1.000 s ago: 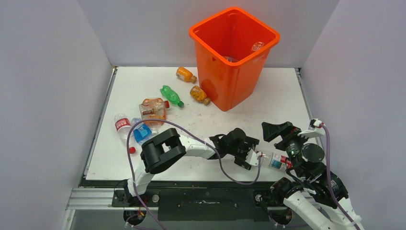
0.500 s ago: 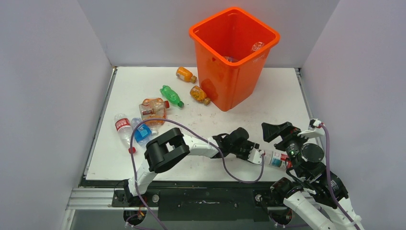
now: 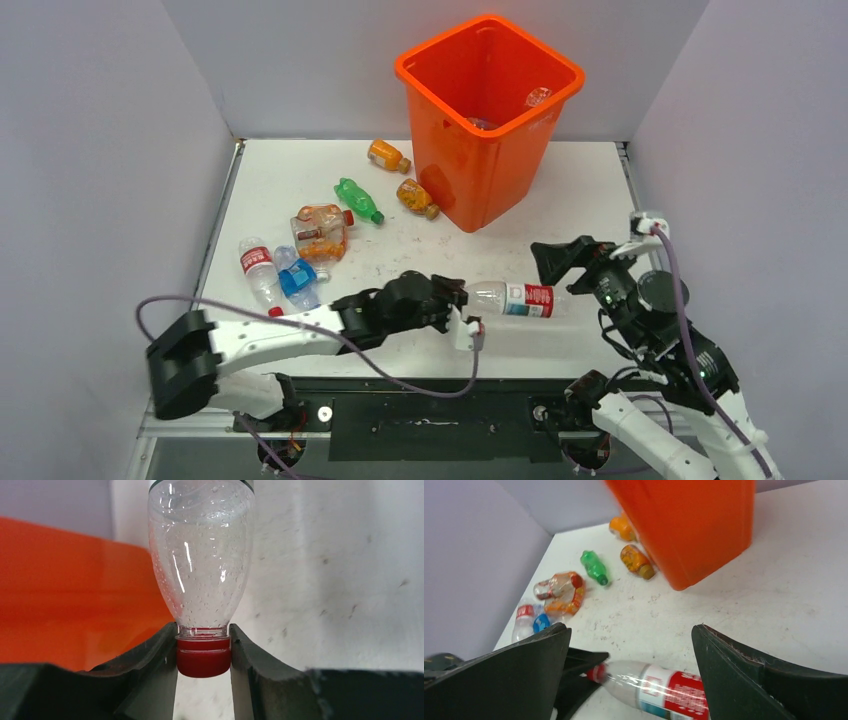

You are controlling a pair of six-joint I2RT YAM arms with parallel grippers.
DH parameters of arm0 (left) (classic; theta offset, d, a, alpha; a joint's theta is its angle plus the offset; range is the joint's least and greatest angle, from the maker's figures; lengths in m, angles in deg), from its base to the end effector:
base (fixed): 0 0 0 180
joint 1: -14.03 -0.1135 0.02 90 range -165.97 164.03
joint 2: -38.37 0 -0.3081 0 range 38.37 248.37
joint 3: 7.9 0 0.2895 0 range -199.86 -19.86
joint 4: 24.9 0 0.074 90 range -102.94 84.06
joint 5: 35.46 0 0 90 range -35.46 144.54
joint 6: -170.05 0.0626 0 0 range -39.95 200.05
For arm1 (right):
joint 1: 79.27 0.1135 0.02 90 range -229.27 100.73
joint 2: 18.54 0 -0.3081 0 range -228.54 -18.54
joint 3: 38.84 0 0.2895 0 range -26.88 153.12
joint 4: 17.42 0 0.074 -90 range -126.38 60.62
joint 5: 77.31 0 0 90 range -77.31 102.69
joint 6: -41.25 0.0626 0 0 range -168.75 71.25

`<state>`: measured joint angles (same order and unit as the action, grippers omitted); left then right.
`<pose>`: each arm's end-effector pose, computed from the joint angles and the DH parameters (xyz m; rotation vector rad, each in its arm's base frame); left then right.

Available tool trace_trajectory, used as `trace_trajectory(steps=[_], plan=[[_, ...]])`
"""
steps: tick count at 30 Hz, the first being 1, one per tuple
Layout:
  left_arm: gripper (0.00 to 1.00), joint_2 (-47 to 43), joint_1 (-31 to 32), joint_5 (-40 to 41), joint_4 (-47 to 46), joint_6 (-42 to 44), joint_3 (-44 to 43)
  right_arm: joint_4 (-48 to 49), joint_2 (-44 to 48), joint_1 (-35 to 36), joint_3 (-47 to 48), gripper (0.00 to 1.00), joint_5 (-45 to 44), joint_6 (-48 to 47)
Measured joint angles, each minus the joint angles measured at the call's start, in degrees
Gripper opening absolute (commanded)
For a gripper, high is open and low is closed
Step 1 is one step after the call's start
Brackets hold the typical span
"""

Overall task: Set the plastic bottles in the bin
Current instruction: Pick up the plastic bottle from the corner of the board.

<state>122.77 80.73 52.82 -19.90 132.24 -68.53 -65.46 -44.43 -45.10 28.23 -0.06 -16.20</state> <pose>0.1464 -0.3448 0.2377 1.7987 1.0404 -0.1862 0.0862 0.0418 0.4225 0.1466 1.7284 0.6808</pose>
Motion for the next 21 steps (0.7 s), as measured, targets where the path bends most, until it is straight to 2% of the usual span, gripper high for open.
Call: trace_trajectory(steps=[5, 9, 12, 17, 19, 21], plan=[[0.0, -26.7, -0.1, 4.1, 10.6, 5.1, 6.4, 2.8, -13.5, 0.0, 3.9, 0.95, 16.5, -6.6], [0.0, -39.1, -0.1, 1.3, 26.3, 4.5, 6.8, 4.1, -20.4, 0.0, 2.6, 0.94, 30.1, -9.5], [0.0, -42.9, -0.1, -3.0, 37.6, 1.4, 5.8, 4.5, -21.1, 0.0, 1.9, 0.93, 38.2, -11.1], [0.0, -43.5, -0.1, -8.0, 51.2, -1.2, 2.5, 9.9, -25.4, 0.9, 2.0, 0.93, 54.1, -11.4], [0.0, -42.6, -0.1, -8.5, 54.2, -1.2, 1.1, 9.9, -28.7, 3.8, 2.3, 0.93, 55.8, -12.6], [0.0, -41.7, -0.1, -8.4, 56.1, -1.1, 0.1, 8.8, -33.5, 11.3, 2.9, 0.92, 53.5, -14.3]])
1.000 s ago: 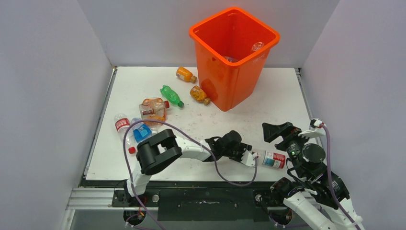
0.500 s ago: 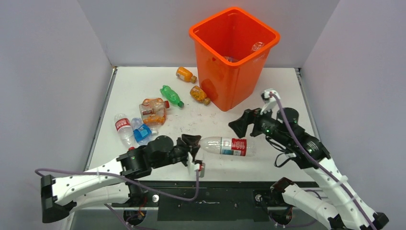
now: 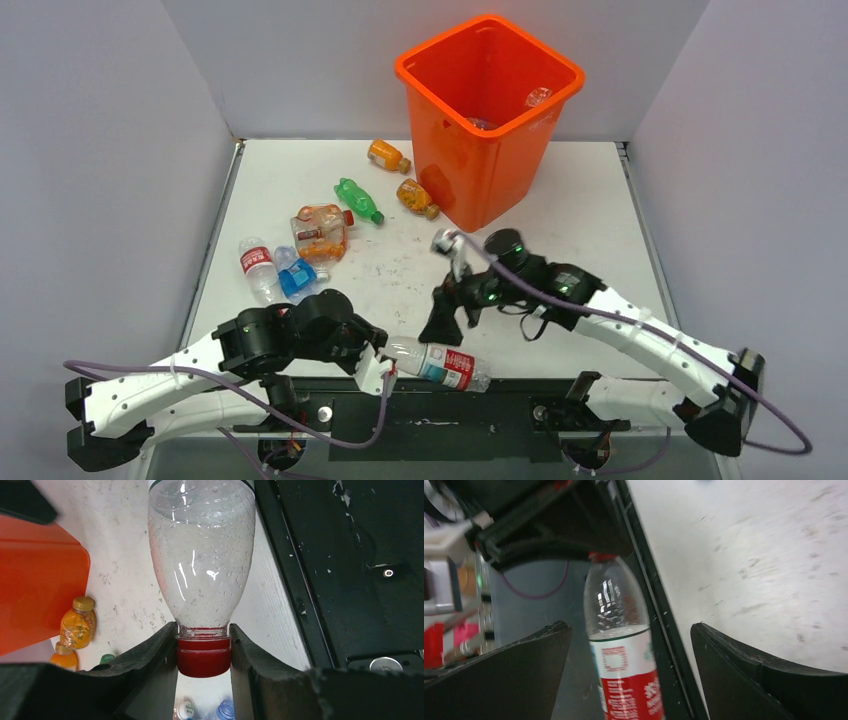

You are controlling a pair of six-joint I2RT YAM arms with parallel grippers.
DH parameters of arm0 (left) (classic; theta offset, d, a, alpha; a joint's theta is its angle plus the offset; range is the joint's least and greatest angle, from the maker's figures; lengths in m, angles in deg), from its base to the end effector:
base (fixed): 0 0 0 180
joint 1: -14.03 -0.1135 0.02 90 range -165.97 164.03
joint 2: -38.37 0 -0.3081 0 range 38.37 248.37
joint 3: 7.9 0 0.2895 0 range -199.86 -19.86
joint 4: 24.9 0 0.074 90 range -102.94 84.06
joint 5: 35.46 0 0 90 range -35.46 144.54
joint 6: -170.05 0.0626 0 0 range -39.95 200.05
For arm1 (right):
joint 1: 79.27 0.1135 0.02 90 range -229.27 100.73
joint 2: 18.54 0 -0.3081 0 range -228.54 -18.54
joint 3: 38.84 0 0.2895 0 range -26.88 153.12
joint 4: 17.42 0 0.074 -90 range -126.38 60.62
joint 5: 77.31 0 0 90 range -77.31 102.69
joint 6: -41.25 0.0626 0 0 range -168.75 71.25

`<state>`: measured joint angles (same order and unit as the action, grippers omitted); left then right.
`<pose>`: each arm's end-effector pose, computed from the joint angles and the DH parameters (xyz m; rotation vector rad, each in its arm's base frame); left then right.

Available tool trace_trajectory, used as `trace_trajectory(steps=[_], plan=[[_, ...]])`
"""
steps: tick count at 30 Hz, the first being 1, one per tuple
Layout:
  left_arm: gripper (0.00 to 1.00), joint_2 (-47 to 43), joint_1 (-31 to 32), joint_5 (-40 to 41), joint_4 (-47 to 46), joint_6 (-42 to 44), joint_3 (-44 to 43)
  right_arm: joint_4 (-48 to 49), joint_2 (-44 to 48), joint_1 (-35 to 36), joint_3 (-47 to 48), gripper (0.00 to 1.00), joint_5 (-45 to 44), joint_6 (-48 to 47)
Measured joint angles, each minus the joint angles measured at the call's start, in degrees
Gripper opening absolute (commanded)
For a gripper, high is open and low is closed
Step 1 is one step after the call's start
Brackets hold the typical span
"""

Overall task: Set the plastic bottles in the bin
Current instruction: Pick up the plastic bottle from the corner of the board, then place the plastic bottle in the trash bin.

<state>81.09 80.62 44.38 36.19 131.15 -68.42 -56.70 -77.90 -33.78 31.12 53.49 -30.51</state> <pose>0.0566 -0.1586 0.3180 2.0444 1.1312 -0.3415 0.1489 0.2098 0.3736 -0.9887 2.0219 1.3820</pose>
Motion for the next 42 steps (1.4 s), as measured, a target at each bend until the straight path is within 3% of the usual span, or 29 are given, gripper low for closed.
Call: trace_trajectory(steps=[4, 6, 15, 20, 26, 30, 36, 42], plan=[[0.0, 2.6, 0.0, 1.2, 3.0, 0.7, -2.5, -3.1, -7.5, 15.8, 0.9, 0.92, -6.9, -2.8], [0.0, 4.3, -0.1, 1.3, 5.4, 1.3, -4.3, -4.2, -9.8, 19.7, 1.6, 0.91, -10.7, -4.2], [0.0, 4.0, -0.4, 2.6, 6.2, 2.4, -6.7, -4.5, -12.6, 21.0, 3.0, 0.94, -22.3, -7.1], [0.0, 2.2, -0.5, 2.2, 5.7, 2.3, -6.7, -1.7, -12.7, 21.9, 1.6, 0.98, -25.0, -7.1], [0.0, 2.0, -0.7, 1.0, 4.0, 2.0, -6.7, 1.8, -12.8, 22.2, -1.1, 0.93, -25.8, -6.6], [0.0, 2.1, -0.7, -0.5, 3.6, 1.8, -6.1, 4.8, -12.6, 23.0, -3.5, 1.0, -26.6, -6.5], [0.0, 1.9, -0.8, -2.3, 1.4, 1.0, -4.3, 8.5, -11.8, 24.3, -6.8, 0.51, -28.7, -7.5], [0.0, 2.2, -1.0, -3.0, -1.8, 0.1, -2.8, 12.9, -7.8, 26.4, -11.5, 0.28, -32.6, -9.3]])
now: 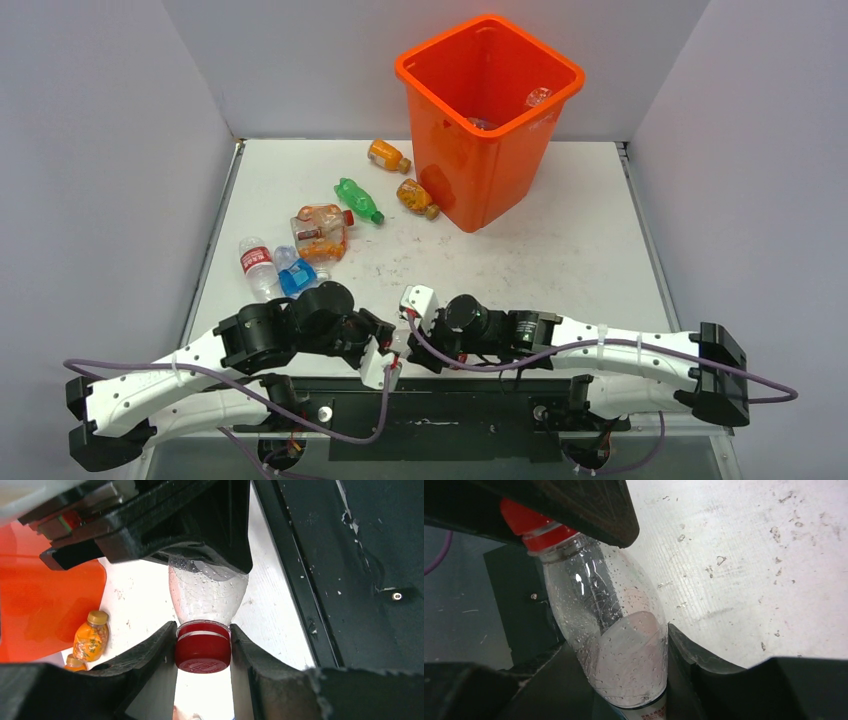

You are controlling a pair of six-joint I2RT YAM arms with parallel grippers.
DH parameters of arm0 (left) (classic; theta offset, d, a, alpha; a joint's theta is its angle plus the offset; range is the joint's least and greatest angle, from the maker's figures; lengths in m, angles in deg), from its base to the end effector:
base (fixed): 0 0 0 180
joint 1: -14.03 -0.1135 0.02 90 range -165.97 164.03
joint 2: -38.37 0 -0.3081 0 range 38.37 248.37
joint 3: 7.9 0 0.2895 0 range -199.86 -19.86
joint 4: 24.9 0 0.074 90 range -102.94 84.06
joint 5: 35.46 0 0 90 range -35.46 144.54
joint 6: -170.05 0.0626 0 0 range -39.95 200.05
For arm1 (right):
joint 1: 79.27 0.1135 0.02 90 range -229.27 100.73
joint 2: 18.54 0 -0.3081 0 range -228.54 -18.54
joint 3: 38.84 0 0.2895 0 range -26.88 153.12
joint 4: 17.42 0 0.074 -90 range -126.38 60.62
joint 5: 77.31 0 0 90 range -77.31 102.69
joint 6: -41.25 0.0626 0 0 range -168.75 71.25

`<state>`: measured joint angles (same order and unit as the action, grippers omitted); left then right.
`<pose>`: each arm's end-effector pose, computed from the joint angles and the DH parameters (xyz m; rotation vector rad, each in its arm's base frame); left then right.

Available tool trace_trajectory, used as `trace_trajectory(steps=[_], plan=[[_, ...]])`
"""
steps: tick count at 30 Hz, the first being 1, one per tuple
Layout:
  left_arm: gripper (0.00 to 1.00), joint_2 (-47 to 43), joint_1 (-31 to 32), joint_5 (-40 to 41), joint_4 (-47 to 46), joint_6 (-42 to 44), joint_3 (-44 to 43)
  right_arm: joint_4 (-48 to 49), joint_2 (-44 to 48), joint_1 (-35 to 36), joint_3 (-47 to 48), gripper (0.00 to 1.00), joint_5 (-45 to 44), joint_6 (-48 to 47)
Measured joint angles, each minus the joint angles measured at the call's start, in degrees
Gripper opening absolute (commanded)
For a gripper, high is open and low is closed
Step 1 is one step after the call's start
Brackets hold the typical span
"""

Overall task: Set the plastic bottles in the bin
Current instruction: Place the plastic bottle in the trash bin.

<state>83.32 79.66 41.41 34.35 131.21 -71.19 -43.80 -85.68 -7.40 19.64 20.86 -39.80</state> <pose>0.0608 -0.1687 0.3339 2.0134 1.0976 -0.3932 0.0842 0.2858 0.2757 -1.2943 1.9490 0.9154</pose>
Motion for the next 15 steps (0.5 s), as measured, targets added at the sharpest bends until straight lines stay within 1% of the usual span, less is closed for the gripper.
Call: trace_trajectory(steps=[1, 2, 3, 4, 5, 6, 9, 11, 15], plan=[[0.01, 0.1, 0.0, 0.0, -0.5, -0.1, 0.2, 0.6, 0.8, 0.1, -0.7, 0.26, -0.5, -0.3], [0.11, 0.1, 0.0, -0.1, -1.2, -0.2, 0.3, 1.3, 2.0, 0.2, -1.7, 0.24, -1.0, -0.7], [0.33, 0.1, 0.0, -0.2, -2.2, -0.4, 0.6, 2.0, 3.1, 0.3, -2.7, 0.24, -1.4, -1.0], [0.57, 0.0, 0.0, -0.4, -3.2, -0.7, 1.0, 2.4, 4.1, 0.3, -3.5, 0.24, -1.8, -1.3], [0.74, 0.0, 0.0, -0.4, -4.1, -1.0, 1.3, 2.5, 4.9, 0.3, -3.9, 0.23, -2.1, -1.5], [0.98, -0.2, 0.0, -0.1, -5.6, -1.6, 1.9, 2.6, 5.7, 0.3, -4.3, 0.23, -2.8, -1.3], [0.96, -2.4, 0.1, 2.4, -10.7, -4.5, 4.2, 4.5, 8.5, 0.0, -4.4, 0.21, -6.6, -0.3], [0.96, -5.0, 0.2, 6.0, -15.5, -7.5, 6.0, 5.2, 11.8, -0.2, -4.4, 0.2, -9.2, 0.7], [0.96, -11.2, 0.2, 13.4, -27.2, -16.5, 9.6, 9.2, 19.0, -0.2, -4.4, 0.19, -13.6, 3.4]])
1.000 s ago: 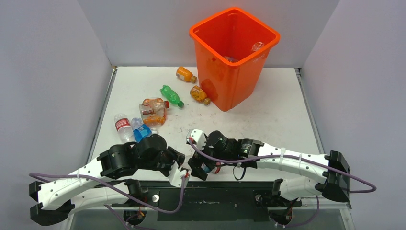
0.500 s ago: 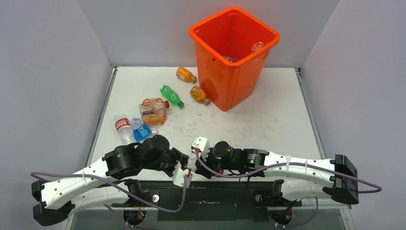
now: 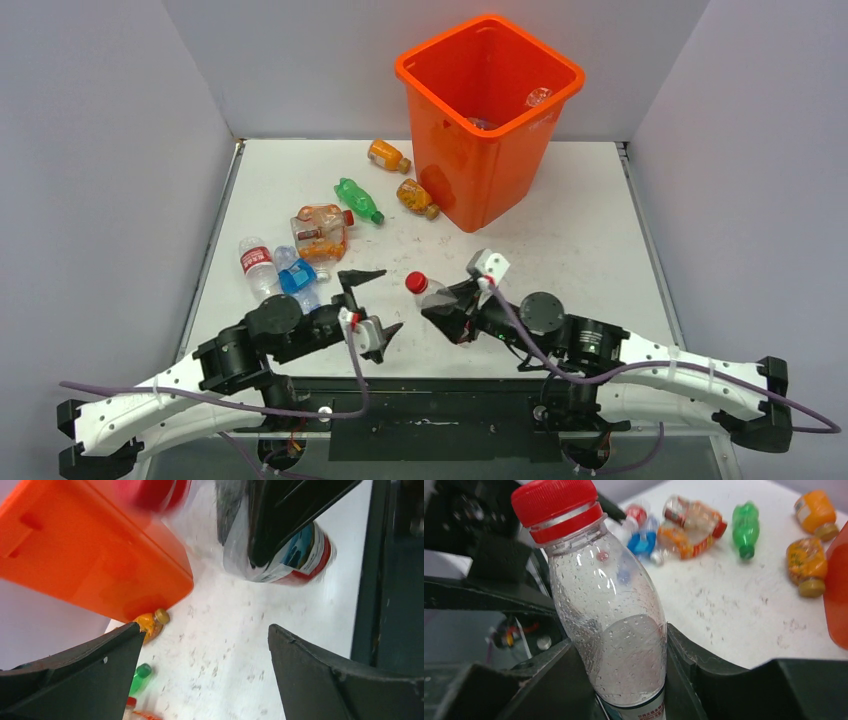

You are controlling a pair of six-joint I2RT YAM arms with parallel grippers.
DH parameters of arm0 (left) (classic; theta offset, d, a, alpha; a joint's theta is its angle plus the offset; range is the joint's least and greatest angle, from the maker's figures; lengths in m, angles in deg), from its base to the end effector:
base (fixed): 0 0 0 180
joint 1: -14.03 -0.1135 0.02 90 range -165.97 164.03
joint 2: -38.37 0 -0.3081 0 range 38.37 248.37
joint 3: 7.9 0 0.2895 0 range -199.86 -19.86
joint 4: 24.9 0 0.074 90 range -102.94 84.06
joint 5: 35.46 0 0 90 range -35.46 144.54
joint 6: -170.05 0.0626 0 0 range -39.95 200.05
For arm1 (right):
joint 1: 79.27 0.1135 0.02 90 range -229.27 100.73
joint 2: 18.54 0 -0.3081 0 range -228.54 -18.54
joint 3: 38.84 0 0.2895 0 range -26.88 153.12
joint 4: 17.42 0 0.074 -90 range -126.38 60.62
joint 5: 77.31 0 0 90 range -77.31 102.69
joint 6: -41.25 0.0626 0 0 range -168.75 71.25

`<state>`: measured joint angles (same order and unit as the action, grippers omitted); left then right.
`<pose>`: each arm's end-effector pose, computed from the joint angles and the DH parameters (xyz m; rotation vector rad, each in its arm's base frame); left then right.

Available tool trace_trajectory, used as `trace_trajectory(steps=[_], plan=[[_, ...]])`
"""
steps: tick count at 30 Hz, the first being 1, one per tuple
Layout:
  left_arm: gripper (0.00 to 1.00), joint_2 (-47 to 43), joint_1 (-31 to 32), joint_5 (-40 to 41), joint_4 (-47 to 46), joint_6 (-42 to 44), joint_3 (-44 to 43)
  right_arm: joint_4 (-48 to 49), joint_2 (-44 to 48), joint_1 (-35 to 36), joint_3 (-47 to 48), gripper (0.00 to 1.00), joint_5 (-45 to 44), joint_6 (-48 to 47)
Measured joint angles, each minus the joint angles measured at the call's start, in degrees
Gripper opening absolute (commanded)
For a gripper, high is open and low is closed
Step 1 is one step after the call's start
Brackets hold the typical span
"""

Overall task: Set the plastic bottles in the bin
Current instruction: Place the plastic bottle in the trash bin.

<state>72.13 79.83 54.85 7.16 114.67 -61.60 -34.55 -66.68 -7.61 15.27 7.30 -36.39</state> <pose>0.0698 -0.1545 0.3548 1.3796 1.1542 -0.3859 0.0799 0.2222 0.3467 -0.8621 1.6607 0.9632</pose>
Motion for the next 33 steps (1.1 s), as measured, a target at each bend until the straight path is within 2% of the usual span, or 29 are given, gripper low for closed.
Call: trace_trajectory(steps=[4, 8, 12, 17, 18, 21, 22, 23, 25, 26, 28, 33], plan=[[0.96, -5.2, 0.0, 2.0, -14.6, -15.1, 4.2, 9.8, 5.2, 0.0, -0.7, 0.19, -2.4, 3.6], [0.96, -4.8, 0.0, -1.6, -26.7, -30.4, 7.2, 21.8, 7.1, 0.0, -3.8, 0.2, -2.7, 7.2], [0.96, 0.4, -0.1, -8.1, -33.6, -41.9, 7.3, 30.8, 5.7, 0.0, -4.7, 0.21, -1.1, 10.3], [0.98, 5.8, -0.9, -13.1, -37.5, -48.7, 7.0, 38.5, 3.0, 0.0, -5.8, 0.21, 1.5, 13.7], [0.95, 6.4, -0.9, -13.5, -37.6, -49.1, 6.8, 40.0, 2.6, 0.0, -6.2, 0.21, 2.0, 14.3], [0.55, 8.0, -1.0, -14.6, -37.6, -49.9, 5.9, 43.2, 1.8, 0.0, -6.9, 0.23, 2.9, 15.7], [0.44, 8.3, -1.0, -14.5, -37.5, -49.9, 5.6, 43.7, 1.7, 0.0, -6.9, 0.25, 3.2, 16.1], [0.32, 8.7, -1.3, -14.2, -37.4, -49.7, 5.2, 44.2, 1.6, 0.0, -6.9, 0.34, 3.5, 16.5], [0.17, 9.0, -1.5, -14.1, -36.7, -49.0, 4.5, 44.3, 1.7, 0.0, -6.9, 0.61, 3.7, 16.4], [0.12, 9.1, -1.5, -14.0, -35.9, -48.6, 4.0, 44.1, 1.6, -0.1, -6.8, 0.72, 3.7, 16.3], [0.07, 9.2, -1.6, -14.0, -34.3, -48.3, 3.1, 42.4, 1.7, -0.2, -5.8, 0.83, 4.2, 15.8], [0.07, 8.7, -2.2, -12.5, -28.5, -43.7, -0.5, 30.0, 2.4, 0.0, 0.7, 0.88, 2.7, 13.5]])
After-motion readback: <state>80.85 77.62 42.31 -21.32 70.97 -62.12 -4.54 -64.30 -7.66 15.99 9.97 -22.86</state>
